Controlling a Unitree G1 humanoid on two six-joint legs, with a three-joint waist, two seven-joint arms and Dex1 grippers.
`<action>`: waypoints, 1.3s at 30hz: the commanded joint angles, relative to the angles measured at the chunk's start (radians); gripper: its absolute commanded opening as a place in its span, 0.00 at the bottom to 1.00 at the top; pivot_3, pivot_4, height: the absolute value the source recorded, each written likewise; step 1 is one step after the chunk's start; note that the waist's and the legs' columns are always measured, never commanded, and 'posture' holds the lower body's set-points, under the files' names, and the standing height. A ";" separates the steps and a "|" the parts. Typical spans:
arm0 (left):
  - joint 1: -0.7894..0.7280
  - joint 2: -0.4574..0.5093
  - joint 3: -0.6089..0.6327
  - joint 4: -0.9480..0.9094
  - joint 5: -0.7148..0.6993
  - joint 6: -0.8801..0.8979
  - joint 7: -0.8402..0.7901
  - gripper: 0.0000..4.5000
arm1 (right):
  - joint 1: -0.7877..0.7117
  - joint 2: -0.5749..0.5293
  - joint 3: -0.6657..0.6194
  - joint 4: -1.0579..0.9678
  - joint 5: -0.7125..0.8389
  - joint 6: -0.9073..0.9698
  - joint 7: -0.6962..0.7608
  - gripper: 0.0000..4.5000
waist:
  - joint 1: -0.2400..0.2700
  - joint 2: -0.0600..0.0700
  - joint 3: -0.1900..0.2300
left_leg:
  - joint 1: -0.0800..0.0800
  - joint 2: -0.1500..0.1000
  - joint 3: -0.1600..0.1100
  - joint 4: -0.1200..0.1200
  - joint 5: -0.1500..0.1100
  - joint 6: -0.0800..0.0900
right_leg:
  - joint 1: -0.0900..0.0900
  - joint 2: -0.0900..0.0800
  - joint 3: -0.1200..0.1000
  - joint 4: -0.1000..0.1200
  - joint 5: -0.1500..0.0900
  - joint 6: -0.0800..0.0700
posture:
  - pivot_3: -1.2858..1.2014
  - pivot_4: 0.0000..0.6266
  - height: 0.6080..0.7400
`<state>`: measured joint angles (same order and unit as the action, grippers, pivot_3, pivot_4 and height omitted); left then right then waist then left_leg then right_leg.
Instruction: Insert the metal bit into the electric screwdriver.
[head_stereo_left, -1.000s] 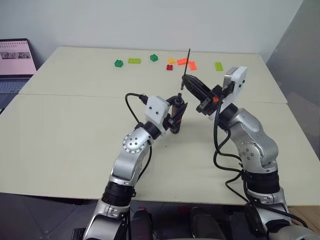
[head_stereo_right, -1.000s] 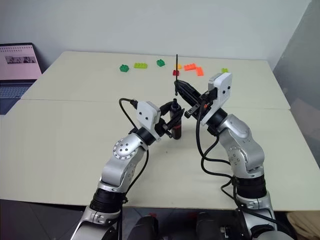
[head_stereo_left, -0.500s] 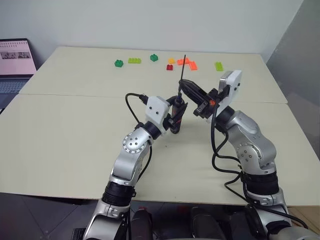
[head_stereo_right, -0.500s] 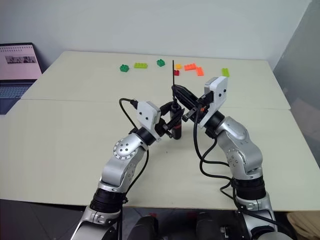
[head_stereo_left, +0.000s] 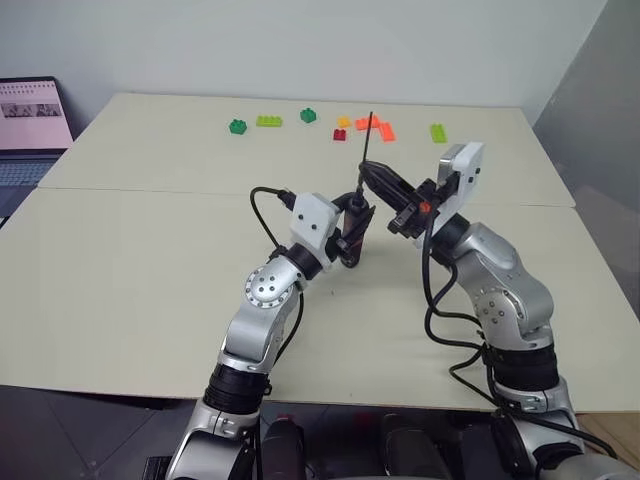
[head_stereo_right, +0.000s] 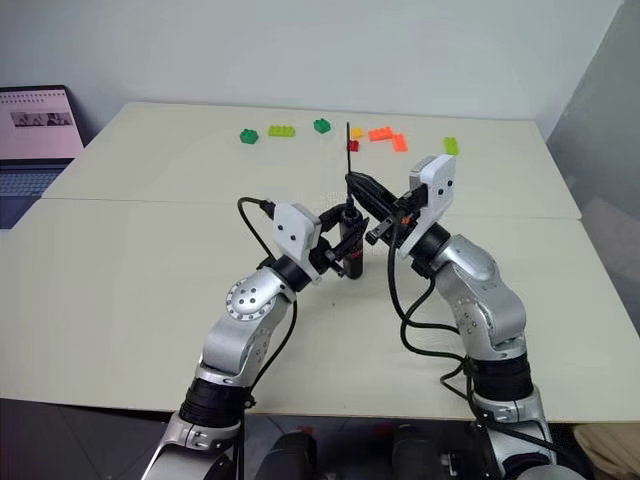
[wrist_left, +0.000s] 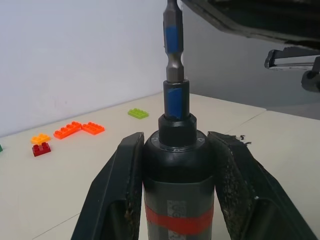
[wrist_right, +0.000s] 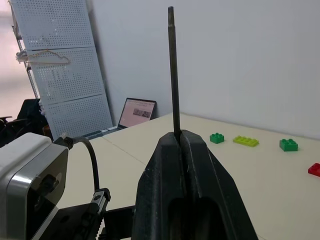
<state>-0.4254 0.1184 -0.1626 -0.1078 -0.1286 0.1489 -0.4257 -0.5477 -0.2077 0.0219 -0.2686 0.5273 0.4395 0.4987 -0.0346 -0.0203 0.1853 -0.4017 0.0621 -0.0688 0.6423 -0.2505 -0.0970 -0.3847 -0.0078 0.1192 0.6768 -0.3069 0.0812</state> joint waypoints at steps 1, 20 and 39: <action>0.008 0.000 -0.016 -0.021 0.003 0.009 -0.005 0.36 | 0.008 -0.007 -0.005 -0.027 -0.005 -0.002 -0.004 0.00 | 0.000 0.000 0.000 | 0.000 0.000 0.000 0.000 0.000 0.000 | 0.000 0.000 0.000 0.000 0.000 0.000 | 0.52 0.24 1.00; 0.008 0.001 -0.015 -0.020 0.005 0.010 -0.006 0.36 | -0.020 -0.072 0.032 -0.059 0.028 0.169 0.011 0.00 | 0.000 0.000 0.000 | 0.000 0.000 0.000 0.000 0.000 0.000 | 0.000 0.000 0.000 0.000 0.000 0.000 | 0.52 0.24 1.00; -0.006 0.002 -0.011 -0.001 0.004 -0.002 -0.010 0.36 | -0.030 -0.142 -0.010 -0.074 0.057 0.236 0.059 0.41 | 0.000 0.000 0.000 | 0.000 0.000 0.000 0.000 0.000 0.000 | 0.000 0.000 0.000 -0.001 0.000 0.000 | 0.52 0.24 1.00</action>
<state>-0.4259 0.1212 -0.1653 -0.1072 -0.1246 0.1452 -0.4282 -0.5677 -0.3393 0.0280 -0.3249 0.5723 0.6838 0.5452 -0.0344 -0.0204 0.1854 -0.4018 0.0622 -0.0686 0.6424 -0.2505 -0.0970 -0.3846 -0.0076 0.1196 0.6758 -0.3070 0.0813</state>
